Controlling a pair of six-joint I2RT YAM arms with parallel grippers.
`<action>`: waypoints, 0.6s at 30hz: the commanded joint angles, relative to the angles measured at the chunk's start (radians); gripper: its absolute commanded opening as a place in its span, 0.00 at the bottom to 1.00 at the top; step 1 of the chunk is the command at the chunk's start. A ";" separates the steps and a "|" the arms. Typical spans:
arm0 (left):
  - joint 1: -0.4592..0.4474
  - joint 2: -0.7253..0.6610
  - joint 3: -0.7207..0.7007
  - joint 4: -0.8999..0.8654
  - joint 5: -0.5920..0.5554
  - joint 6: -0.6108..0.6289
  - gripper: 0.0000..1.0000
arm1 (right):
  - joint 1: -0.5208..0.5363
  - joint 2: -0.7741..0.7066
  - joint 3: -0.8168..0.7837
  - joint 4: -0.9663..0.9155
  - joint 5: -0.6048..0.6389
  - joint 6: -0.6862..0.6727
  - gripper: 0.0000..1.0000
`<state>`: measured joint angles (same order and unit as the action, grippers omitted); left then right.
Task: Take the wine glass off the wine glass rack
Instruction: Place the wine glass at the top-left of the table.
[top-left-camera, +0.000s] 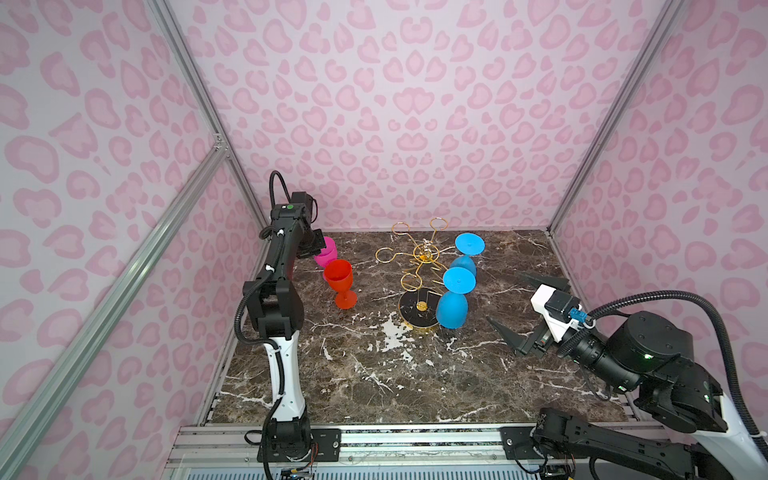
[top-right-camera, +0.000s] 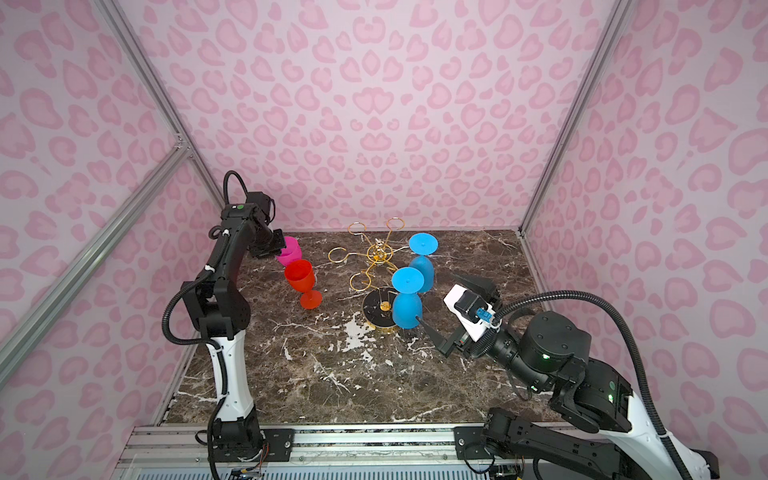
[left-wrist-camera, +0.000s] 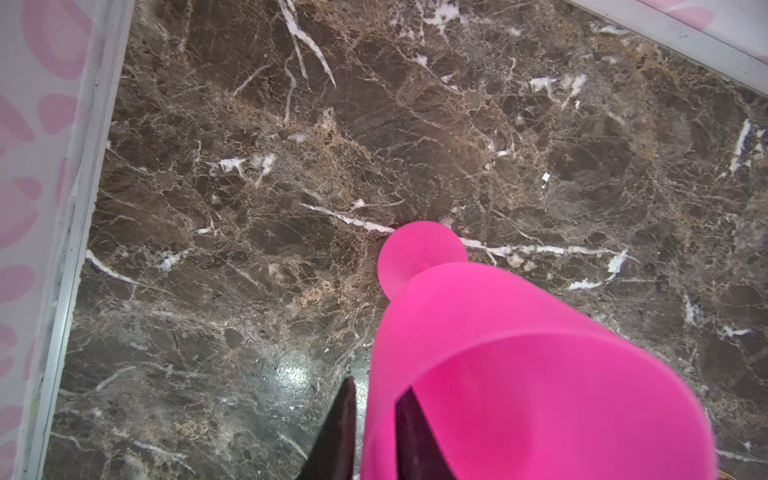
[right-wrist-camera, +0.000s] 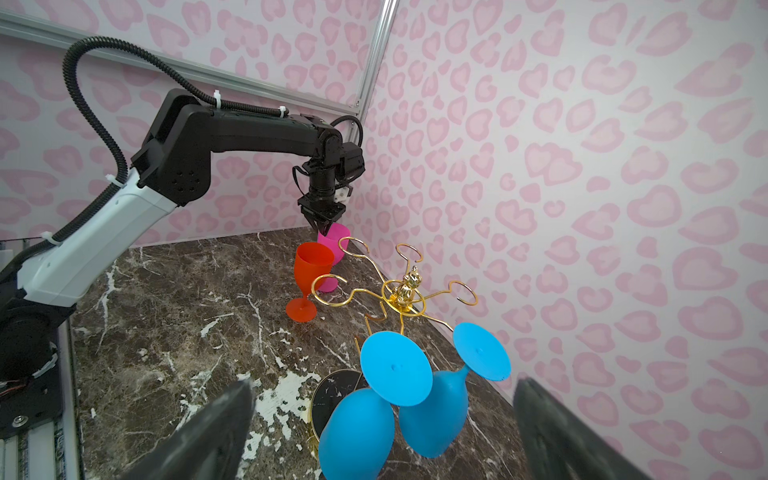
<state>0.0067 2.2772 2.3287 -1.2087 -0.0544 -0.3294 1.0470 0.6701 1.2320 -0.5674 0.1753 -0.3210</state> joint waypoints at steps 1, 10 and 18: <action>0.001 -0.007 0.015 -0.010 0.005 -0.001 0.27 | 0.001 -0.001 -0.002 0.006 -0.002 0.008 1.00; 0.001 -0.010 0.043 -0.003 0.011 -0.018 0.35 | 0.001 -0.009 -0.005 0.004 0.000 0.014 1.00; 0.003 -0.032 0.073 0.001 0.021 -0.034 0.48 | 0.001 -0.009 -0.002 0.003 0.006 0.014 1.00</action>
<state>0.0063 2.2738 2.3859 -1.2034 -0.0334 -0.3531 1.0470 0.6632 1.2308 -0.5701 0.1753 -0.3099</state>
